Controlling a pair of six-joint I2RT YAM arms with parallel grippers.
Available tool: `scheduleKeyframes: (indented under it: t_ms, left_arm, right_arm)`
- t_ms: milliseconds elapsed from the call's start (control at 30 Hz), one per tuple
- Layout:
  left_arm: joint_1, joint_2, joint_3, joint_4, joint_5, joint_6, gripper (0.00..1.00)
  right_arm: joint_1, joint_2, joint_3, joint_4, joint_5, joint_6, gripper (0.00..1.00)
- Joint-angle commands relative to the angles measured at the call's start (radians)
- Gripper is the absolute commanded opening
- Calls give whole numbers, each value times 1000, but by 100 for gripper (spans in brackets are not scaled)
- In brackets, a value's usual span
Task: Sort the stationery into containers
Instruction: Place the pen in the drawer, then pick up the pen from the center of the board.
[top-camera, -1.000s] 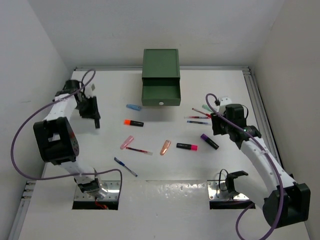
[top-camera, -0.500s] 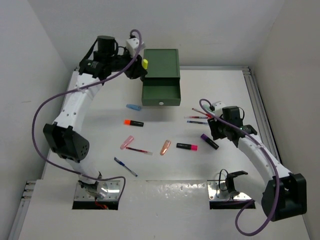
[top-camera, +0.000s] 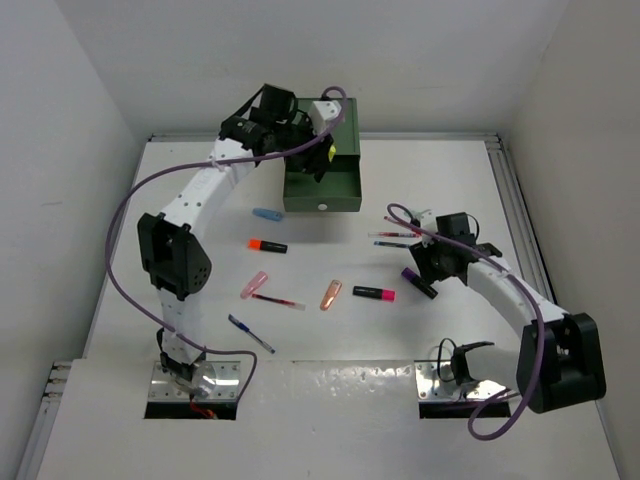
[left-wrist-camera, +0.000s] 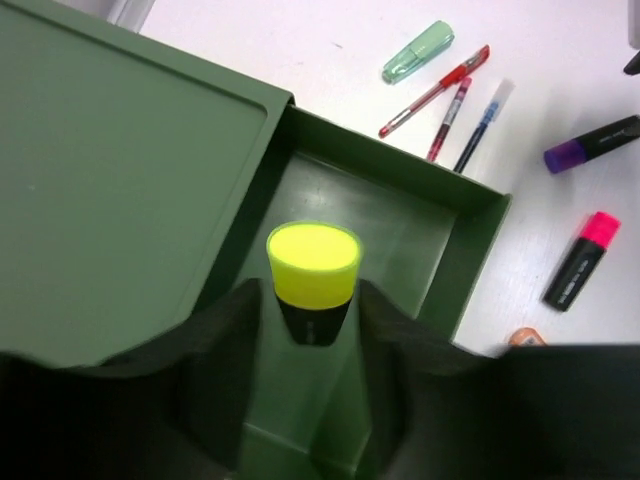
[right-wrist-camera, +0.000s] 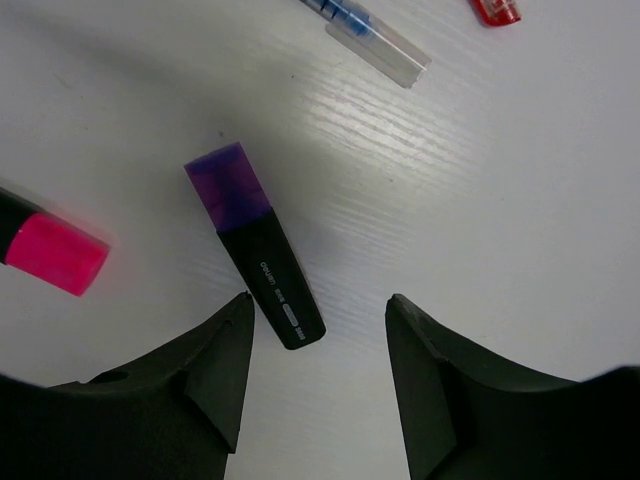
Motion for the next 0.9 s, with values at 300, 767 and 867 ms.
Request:
scheduleKeyframes:
  t_ms: [300,767,867]
  left_arm:
    - [-19,15,149,-19,-119,13,84]
    - [251,-156,84,101,42,-325,90]
    - [304,-193,8,81,53,-325,90]
  right_arm:
    - [-13,75,-10,61,-38,-64,56]
    - [53,221,15,151,-51,-98,55]
    - [68,243,10,163,-55,-109,51]
